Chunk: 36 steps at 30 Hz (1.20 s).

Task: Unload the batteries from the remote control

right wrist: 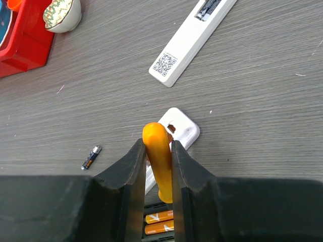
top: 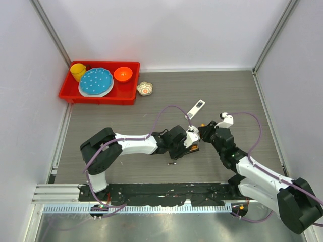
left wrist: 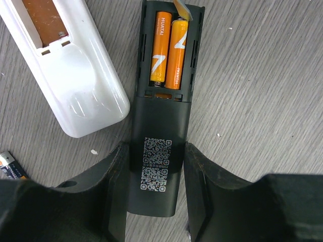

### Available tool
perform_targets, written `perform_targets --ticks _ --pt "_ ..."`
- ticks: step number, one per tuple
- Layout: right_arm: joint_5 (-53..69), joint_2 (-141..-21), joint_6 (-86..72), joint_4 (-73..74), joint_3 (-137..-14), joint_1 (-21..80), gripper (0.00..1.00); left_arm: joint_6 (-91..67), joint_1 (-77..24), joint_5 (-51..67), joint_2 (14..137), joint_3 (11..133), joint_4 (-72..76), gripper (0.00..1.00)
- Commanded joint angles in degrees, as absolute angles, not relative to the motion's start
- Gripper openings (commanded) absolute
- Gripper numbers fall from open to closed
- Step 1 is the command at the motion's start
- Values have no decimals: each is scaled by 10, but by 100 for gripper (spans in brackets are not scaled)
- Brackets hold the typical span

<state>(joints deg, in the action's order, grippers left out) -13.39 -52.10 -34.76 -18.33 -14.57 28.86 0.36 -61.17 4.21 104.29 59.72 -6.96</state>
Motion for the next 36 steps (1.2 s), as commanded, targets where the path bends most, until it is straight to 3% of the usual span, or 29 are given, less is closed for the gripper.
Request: perform_targets --ticks 1,15,36 --pt "-93 -530 -420 -195 -184 340 1 -16 -614 62 1086 583 -112 0" --pt "-132 -446 -441 -217 -153 345 1 -16 -614 65 1086 583 -111 0" --pt "-186 -454 -419 -182 -153 345 1 -20 -614 51 1078 578 -107 0"
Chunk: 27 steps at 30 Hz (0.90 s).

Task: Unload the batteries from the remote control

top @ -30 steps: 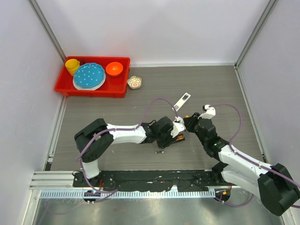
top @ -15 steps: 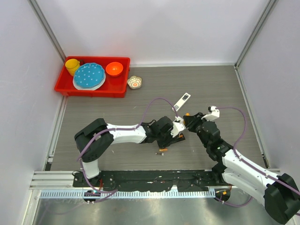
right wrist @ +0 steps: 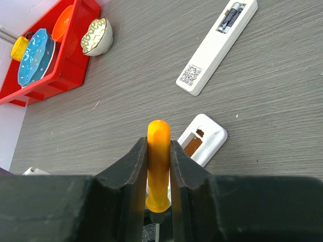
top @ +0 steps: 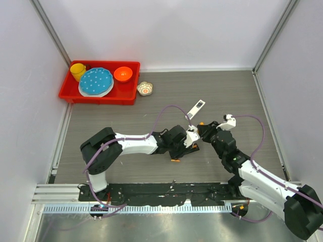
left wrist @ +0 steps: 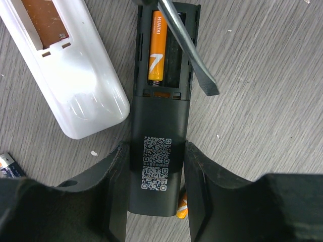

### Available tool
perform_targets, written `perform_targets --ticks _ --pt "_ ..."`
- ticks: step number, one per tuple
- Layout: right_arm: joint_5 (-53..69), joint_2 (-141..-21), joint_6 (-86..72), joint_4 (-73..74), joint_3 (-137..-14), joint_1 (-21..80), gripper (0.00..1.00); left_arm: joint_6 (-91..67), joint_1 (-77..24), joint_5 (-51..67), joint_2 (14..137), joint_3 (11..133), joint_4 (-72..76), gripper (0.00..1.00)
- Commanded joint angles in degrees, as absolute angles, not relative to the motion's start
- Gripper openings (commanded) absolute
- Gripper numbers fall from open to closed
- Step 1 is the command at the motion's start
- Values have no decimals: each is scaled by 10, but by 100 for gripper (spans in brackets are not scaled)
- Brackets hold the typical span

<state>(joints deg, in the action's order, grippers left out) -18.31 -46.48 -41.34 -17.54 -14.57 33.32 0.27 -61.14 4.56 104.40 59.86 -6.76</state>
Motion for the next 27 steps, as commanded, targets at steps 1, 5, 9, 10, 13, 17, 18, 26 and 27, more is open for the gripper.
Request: perform_targets --ticks 1,5,9,10,13,17,18,26,27 --pt "-194 -453 -418 -180 -152 345 1 -20 -614 49 1078 578 -107 0" --pt "-204 -453 -416 -176 -151 345 1 -22 -614 42 1075 578 -108 0" --pt "-206 -461 -417 -175 -155 345 1 -25 -614 26 1067 575 -107 2" --pt "-207 -462 -417 -173 -156 344 1 -25 -614 23 1065 573 -106 4" --pt "-211 -455 -416 -159 -159 339 1 -26 -614 10 1051 569 -98 1" --pt "-209 -425 -410 -135 -163 323 1 -20 -614 -31 1023 593 -114 0" --pt "-210 -419 -408 -125 -163 320 1 -18 -614 -34 1018 613 -121 0" --pt "-204 -339 -402 -57 -167 281 1 -77 -624 -41 977 702 -214 0" --pt "-205 -331 -399 -49 -169 279 1 -88 -634 -45 974 702 -215 0"
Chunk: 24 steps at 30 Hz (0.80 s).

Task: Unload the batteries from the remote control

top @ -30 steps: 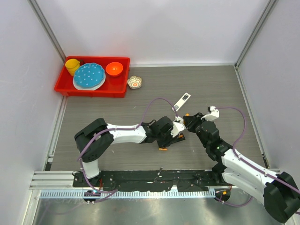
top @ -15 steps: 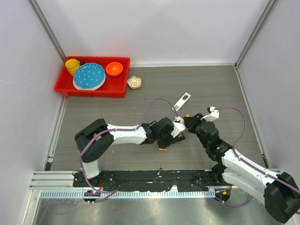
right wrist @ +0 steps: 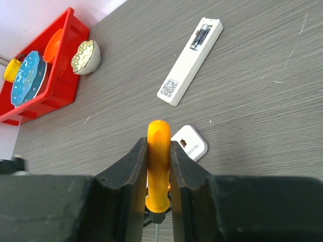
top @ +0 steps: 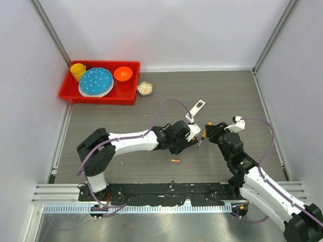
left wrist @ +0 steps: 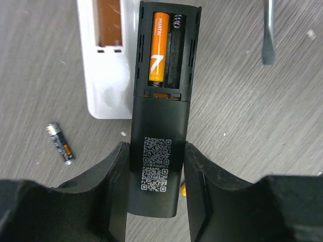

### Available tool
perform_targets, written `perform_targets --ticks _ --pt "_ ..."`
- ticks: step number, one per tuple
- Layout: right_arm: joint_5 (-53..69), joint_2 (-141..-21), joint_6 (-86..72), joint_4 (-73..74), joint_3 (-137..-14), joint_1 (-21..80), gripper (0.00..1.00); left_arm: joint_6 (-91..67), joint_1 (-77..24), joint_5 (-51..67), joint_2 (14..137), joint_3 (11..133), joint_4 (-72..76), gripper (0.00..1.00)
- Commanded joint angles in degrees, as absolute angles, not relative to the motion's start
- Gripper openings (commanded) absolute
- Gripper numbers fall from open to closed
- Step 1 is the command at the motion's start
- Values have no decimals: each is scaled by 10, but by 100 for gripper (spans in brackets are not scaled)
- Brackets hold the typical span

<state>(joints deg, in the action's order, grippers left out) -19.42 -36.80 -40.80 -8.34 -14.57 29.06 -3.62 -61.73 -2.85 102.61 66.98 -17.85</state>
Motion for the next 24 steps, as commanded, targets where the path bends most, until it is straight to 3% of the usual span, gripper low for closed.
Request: perform_targets --ticks 1,12,20,22,24 --pt "-206 -324 -398 -42 -171 275 1 -110 -639 -47 973 704 -222 0" --pt "-227 -268 -370 40 -193 250 1 -273 -739 -134 1084 794 -268 0" --pt "-216 -266 -369 55 -187 249 1 -360 -764 -207 1093 766 -268 1" --pt "-212 -270 -368 55 -187 248 1 -369 -764 -211 1093 756 -268 6" --pt "-206 -274 -367 49 -187 248 1 -373 -764 -197 1094 751 -262 26"
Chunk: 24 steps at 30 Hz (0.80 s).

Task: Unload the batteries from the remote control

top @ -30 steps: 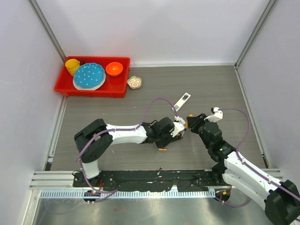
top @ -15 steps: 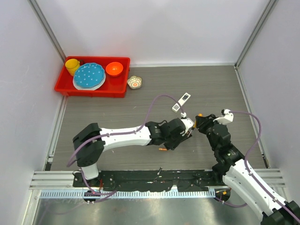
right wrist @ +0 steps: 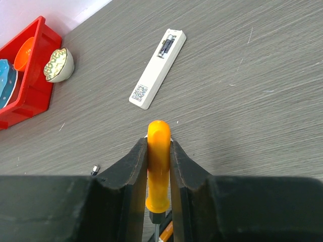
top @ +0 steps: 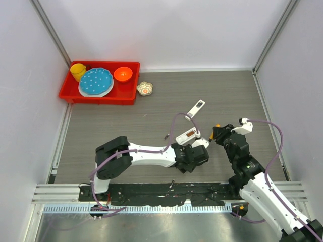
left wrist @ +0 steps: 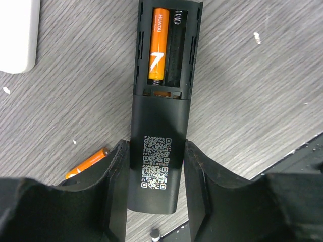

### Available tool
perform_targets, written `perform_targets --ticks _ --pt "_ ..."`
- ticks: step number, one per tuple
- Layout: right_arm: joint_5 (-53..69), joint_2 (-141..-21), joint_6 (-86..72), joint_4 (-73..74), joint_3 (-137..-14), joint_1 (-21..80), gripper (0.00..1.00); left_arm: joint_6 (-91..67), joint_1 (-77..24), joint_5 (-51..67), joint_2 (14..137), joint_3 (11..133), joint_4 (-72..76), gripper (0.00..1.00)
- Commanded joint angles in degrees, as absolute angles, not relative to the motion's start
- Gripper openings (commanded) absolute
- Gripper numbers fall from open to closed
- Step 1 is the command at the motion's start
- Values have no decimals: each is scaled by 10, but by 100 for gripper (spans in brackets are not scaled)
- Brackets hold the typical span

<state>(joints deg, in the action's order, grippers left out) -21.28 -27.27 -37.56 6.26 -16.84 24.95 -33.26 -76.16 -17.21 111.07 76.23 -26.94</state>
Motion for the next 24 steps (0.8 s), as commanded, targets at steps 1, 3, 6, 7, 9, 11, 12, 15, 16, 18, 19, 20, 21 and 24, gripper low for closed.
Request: perform_targets --ticks 1,3,6,7,9,11,12,15,16,18,19,20,21,24 --pt "-203 -277 -367 47 -187 248 1 -374 -764 -190 1092 741 -256 33" --pt "-199 -284 -366 44 -187 248 1 -377 -764 -170 1091 730 -234 51" --pt "-194 -288 -366 42 -188 248 1 -374 -766 -150 1087 716 -212 63" --pt "-189 -289 -366 40 -187 248 1 -372 -766 -138 1085 714 -207 64" --pt "-183 -289 -364 38 -185 247 1 -369 -772 -131 1083 715 -192 68" --pt "-179 -288 -364 39 -185 248 1 -365 -779 -113 1082 719 -181 69" --pt "-179 -288 -363 39 -184 247 1 -365 -780 -107 1083 721 -170 69" --pt "-174 -287 -364 38 -185 247 1 -366 -786 -69 1090 722 -139 69" --pt "-175 -287 -364 39 -185 247 1 -368 -787 -62 1092 721 -131 69" --pt "-174 -287 -363 40 -186 247 1 -372 -787 -54 1093 719 -120 69" --pt "-173 -287 -363 40 -187 246 1 -368 -787 -57 1092 719 -122 69" --pt "-171 -287 -363 40 -187 246 1 -366 -787 -71 1091 719 -127 69" --pt "-167 -288 -363 40 -187 247 1 -360 -785 -76 1084 719 -134 69" --pt "-148 -292 -359 28 -183 247 1 -360 -765 -53 1061 706 -130 69"
